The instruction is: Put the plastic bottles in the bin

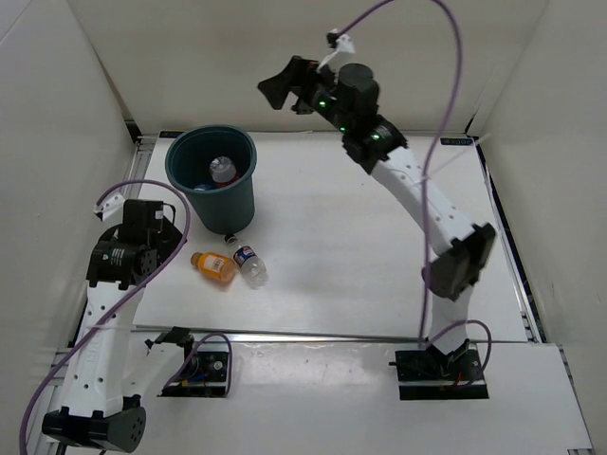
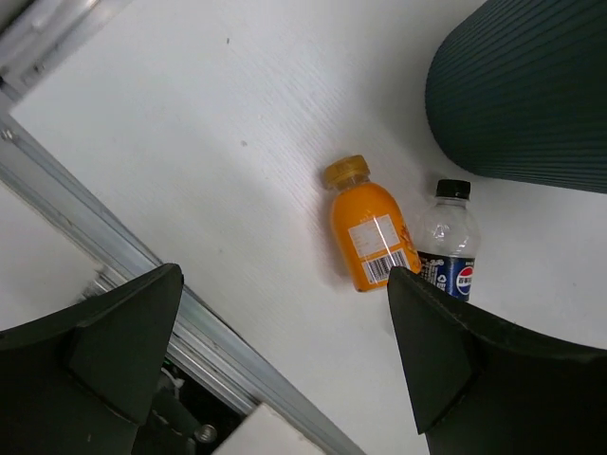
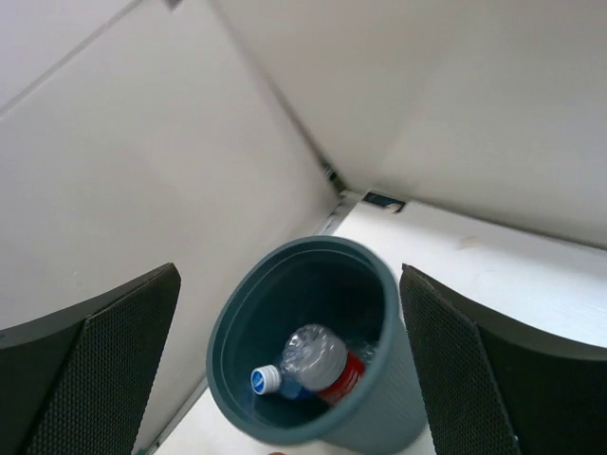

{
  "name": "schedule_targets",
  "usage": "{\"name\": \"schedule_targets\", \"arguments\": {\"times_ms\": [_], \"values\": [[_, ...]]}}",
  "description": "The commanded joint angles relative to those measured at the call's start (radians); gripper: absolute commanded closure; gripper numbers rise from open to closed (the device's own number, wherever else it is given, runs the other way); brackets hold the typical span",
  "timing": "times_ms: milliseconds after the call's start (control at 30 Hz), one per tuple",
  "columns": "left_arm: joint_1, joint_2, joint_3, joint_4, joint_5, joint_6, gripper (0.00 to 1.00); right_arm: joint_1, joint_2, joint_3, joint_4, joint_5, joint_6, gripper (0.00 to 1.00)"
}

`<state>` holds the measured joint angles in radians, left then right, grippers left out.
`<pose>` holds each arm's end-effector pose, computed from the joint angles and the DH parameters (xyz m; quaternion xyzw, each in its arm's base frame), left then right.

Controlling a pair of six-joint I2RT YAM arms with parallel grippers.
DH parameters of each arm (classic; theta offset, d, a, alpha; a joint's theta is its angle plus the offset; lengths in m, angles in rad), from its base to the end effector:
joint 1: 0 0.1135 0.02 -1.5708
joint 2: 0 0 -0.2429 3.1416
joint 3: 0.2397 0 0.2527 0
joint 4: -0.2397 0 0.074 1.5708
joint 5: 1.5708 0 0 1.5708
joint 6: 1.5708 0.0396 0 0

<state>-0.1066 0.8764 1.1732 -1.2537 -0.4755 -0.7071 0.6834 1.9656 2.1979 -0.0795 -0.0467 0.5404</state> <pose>0.1458 0.0026 0.3401 -0.3420 0.8640 0.0900 0.3585 0.3483 0.2860 0.4699 -0.0642 0.6480 0.4483 0.6124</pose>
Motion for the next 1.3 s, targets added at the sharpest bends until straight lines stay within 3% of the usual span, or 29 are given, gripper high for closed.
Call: {"name": "schedule_targets", "arguments": {"times_ms": [0,200,333,667,900,1267], "values": [[0.004,-0.002,-0.061,-0.029,0.011,-0.233,0.0,-0.012,-0.177,-0.156,-0.036,0.119,-0.056,0.0],[0.004,-0.091,-0.265,0.076,0.136,-0.389,0.0,-0.056,-0.365,-0.352,-0.112,0.142,-0.068,0.0],[0.053,-0.102,-0.418,0.183,0.313,-0.4,0.0,-0.102,-0.482,-0.496,-0.144,0.143,-0.089,0.0],[0.176,-0.116,-0.618,0.47,0.477,-0.572,0.0,-0.171,-0.626,-0.635,-0.166,0.088,-0.108,0.0],[0.22,-0.002,-0.667,0.596,0.52,-0.606,0.0,-0.203,-0.691,-0.716,-0.166,0.079,-0.117,0.0],[0.229,0.323,-0.489,0.642,0.522,-0.473,0.0,-0.203,-0.721,-0.767,-0.157,0.07,-0.119,0.0]]}}
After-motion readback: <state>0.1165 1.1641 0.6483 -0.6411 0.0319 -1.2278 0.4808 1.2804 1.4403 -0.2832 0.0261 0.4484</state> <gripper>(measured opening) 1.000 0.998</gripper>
